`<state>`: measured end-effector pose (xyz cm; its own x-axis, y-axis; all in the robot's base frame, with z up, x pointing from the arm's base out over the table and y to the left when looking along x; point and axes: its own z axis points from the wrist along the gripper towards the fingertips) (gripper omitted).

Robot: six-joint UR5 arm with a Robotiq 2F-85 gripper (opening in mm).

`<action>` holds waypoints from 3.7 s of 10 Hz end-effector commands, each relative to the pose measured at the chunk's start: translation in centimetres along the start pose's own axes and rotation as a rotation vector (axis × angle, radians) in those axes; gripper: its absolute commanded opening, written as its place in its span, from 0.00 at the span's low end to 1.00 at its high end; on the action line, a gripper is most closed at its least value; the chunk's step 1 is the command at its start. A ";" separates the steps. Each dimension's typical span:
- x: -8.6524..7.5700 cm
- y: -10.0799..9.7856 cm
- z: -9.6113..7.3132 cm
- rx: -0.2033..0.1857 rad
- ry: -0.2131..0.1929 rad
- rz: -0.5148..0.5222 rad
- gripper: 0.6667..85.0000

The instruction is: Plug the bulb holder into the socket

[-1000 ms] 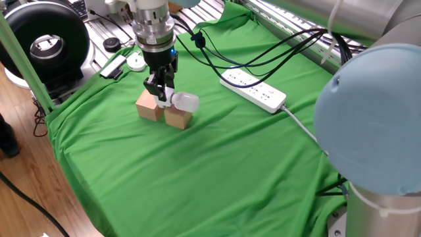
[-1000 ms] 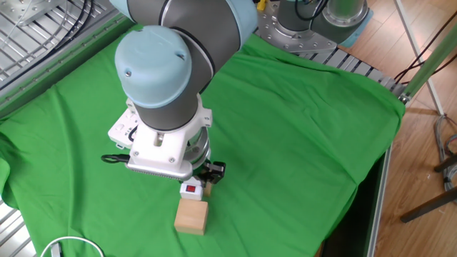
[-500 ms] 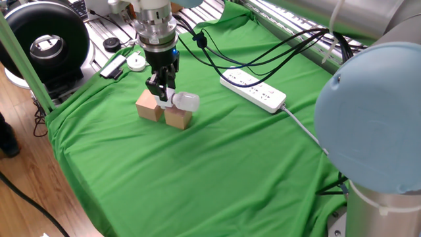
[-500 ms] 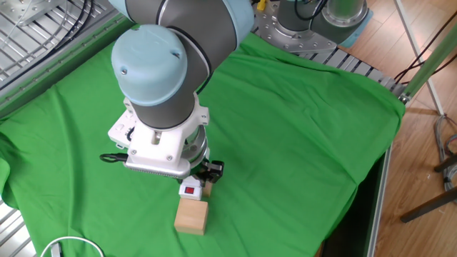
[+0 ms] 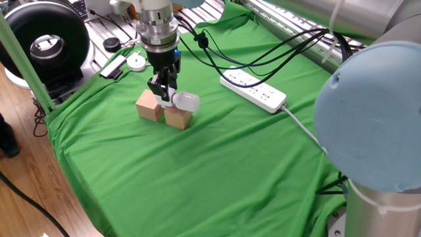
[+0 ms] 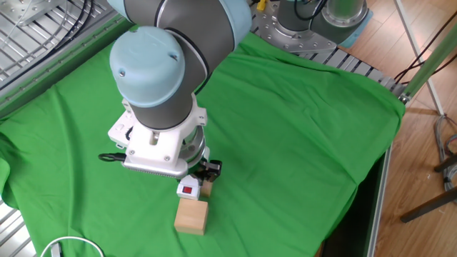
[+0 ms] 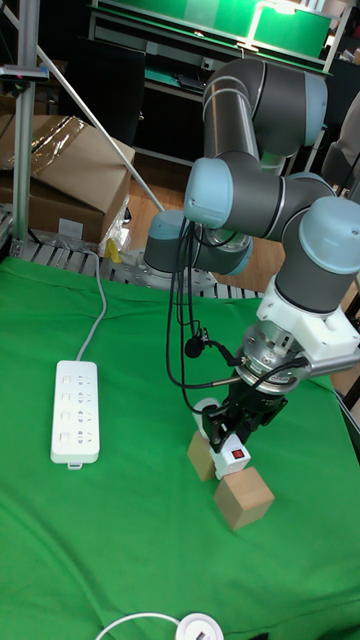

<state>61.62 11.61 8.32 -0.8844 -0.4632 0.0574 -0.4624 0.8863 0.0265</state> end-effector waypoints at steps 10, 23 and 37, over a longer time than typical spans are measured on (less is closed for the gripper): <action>-0.5 0.3 1.0 -0.002 -0.016 0.117 0.50; -0.4 0.1 1.1 0.021 0.008 0.145 0.54; -0.9 0.1 1.1 0.030 0.010 0.151 0.46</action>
<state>62.19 12.12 7.02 -0.9406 -0.3318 0.0716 -0.3337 0.9425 -0.0167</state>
